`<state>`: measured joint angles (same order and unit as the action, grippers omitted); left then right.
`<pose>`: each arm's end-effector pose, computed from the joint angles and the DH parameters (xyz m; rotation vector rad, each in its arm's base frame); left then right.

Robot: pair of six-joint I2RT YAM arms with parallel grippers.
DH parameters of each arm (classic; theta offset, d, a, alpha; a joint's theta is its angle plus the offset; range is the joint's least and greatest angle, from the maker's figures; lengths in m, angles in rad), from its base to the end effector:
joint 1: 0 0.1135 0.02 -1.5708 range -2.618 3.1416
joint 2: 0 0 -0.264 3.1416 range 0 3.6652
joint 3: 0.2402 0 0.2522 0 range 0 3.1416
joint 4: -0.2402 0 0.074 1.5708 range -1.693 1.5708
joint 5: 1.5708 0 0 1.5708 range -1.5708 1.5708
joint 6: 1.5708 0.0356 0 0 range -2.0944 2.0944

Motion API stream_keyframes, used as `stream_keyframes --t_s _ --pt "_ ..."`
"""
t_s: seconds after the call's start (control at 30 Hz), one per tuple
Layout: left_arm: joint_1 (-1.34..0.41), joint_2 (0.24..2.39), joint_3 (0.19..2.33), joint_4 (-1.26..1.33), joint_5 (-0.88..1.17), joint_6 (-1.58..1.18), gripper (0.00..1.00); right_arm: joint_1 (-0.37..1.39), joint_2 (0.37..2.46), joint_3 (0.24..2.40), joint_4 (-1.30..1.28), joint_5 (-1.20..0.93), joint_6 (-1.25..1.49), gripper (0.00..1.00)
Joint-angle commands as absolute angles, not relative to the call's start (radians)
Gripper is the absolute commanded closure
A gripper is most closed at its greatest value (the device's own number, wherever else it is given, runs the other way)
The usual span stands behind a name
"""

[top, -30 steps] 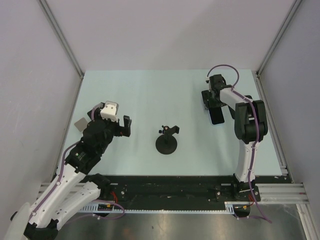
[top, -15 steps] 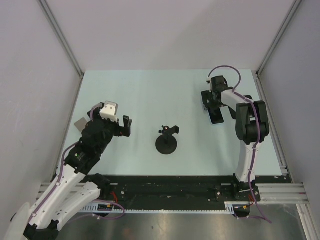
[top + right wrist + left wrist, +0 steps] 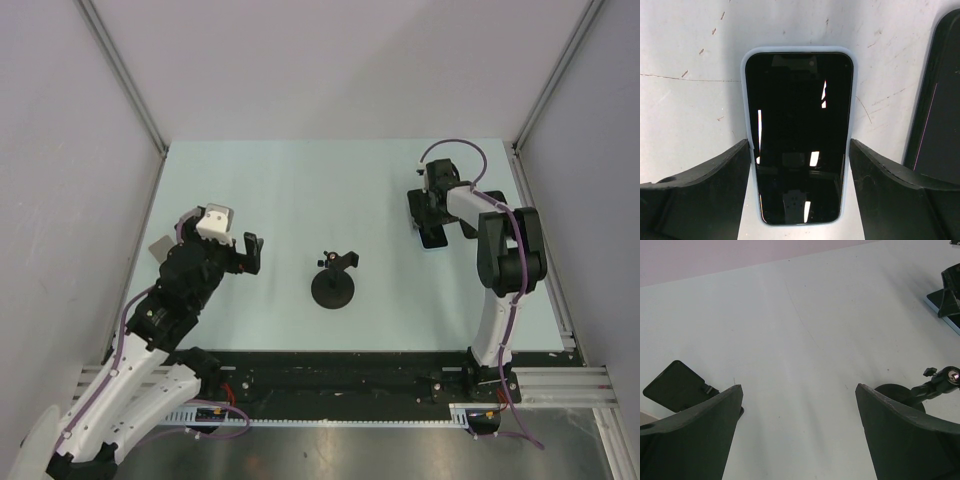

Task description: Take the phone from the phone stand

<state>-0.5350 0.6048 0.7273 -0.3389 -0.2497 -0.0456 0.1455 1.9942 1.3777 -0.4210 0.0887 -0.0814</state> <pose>0.1289 -0.0661 0.3298 0.2563 1.7660 -0.1951 0.4147 0.0576 0.1672 -0.2635 2.5913 -0.0927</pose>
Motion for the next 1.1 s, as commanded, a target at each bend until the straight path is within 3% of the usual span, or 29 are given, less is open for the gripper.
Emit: stream_keyframes --t_s 0.0,0.17,1.07 --pt "-0.528 0.592 0.719 -0.307 -0.222 -0.038 0.00 0.140 1.953 1.358 -0.466 0.092 -0.089 0.34" --pt "-0.526 0.594 0.718 -0.308 -0.219 -0.037 0.00 0.104 1.925 1.359 -0.448 0.100 -0.136 0.44" --pt "-0.526 0.624 0.715 -0.307 -0.232 -0.034 0.00 0.052 2.049 1.488 -0.354 0.063 -0.239 0.38"
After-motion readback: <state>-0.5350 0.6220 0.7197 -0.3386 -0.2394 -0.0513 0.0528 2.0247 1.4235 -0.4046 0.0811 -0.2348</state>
